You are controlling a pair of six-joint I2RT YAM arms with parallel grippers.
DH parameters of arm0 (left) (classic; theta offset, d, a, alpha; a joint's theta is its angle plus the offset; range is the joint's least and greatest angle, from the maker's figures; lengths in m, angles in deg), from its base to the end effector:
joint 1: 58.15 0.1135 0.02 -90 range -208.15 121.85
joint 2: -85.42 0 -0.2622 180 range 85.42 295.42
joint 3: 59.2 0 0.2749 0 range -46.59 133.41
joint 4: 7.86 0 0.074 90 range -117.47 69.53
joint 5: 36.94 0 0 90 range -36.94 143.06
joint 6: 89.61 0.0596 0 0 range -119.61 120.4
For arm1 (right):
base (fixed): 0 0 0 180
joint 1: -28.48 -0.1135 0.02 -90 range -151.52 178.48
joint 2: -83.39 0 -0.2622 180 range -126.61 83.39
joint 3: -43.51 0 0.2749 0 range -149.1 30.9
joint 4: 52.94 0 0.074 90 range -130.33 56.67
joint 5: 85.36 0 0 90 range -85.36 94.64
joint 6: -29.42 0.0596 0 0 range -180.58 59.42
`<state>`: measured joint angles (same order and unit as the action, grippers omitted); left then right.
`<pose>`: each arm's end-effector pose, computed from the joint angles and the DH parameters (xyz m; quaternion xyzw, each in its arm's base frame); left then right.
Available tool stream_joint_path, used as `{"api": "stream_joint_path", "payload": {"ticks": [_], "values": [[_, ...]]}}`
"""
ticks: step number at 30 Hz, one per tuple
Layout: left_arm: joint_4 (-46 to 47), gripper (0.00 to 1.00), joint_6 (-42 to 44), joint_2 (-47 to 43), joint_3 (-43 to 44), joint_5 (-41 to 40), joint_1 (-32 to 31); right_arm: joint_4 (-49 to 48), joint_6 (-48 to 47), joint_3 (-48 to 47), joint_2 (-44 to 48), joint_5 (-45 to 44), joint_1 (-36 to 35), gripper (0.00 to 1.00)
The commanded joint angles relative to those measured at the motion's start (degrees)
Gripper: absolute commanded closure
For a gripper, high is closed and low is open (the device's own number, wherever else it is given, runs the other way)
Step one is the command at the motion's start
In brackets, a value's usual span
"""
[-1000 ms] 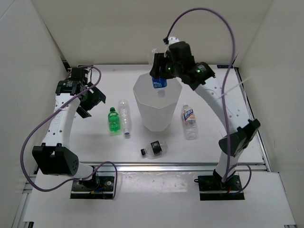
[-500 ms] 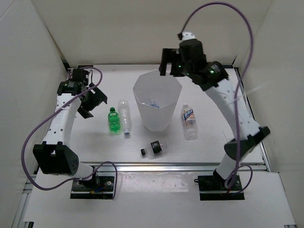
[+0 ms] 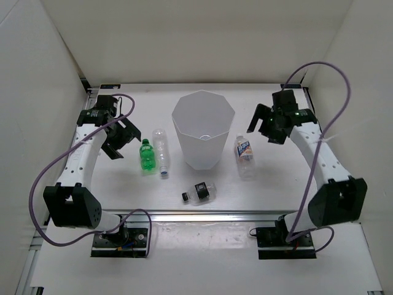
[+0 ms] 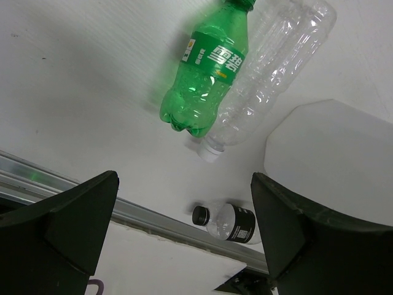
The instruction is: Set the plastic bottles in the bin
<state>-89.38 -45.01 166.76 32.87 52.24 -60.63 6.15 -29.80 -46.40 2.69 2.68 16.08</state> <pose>0.2943 -0.0119 0.2977 -0.3618 0.9172 -0.0613 0.1554 0.3277 0.0700 0.3141 0.1558 0.9262 0.1113 0.3248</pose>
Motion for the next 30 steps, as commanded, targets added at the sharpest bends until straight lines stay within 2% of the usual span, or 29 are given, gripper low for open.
{"api": "stream_joint_path", "payload": {"ticks": [1,6,14,15,16,18,19,21,22,26,27,30], "values": [[0.4,0.00,0.7,-1.4,0.9,0.8,-0.3,-3.7,-2.1,2.1,-2.6,4.1,-0.3,0.01],[0.4,0.00,1.2,-0.8,0.3,0.3,-0.3,-6.6,-3.4,4.8,-10.8,2.5,-1.0,0.01],[-0.2,0.00,1.8,0.2,-0.2,0.3,-0.9,-7.6,-5.5,3.5,-26.3,4.6,-2.9,0.01],[-0.2,0.00,1.8,0.2,-0.2,0.3,-0.9,-7.6,-5.5,2.9,-26.9,4.6,-2.9,0.05],[-0.2,0.00,1.8,0.2,-0.2,0.3,-0.9,-7.0,-5.5,2.9,-26.9,4.6,-2.9,0.18],[-0.2,0.00,1.8,0.2,-0.2,-0.2,-0.9,-6.3,-5.5,2.9,-25.6,4.6,-2.3,0.28],[-0.2,0.00,1.8,-0.4,-0.2,-0.2,-0.9,-5.7,-4.4,1.7,-24.0,4.6,-1.2,0.38],[-0.2,0.00,1.8,-0.4,-0.2,-0.9,-0.9,-1.2,-2.4,0.0,-21.5,3.0,0.8,0.47],[-0.2,0.00,1.8,-0.4,-0.2,-0.9,-0.9,0.3,-1.4,-1.2,-17.7,2.1,1.4,0.57],[-0.2,0.00,1.8,-0.4,1.0,-1.4,-0.9,4.2,0.6,-10.9,-6.8,-0.4,1.9,0.61],[-0.2,0.00,1.8,-0.4,1.0,-1.4,-0.9,4.2,0.6,-17.5,-4.0,-0.4,1.2,0.61],[-0.2,0.00,1.8,0.7,1.0,-0.8,-0.9,-0.1,-1.2,-27.1,-2.5,0.1,-3.9,0.58]]}}
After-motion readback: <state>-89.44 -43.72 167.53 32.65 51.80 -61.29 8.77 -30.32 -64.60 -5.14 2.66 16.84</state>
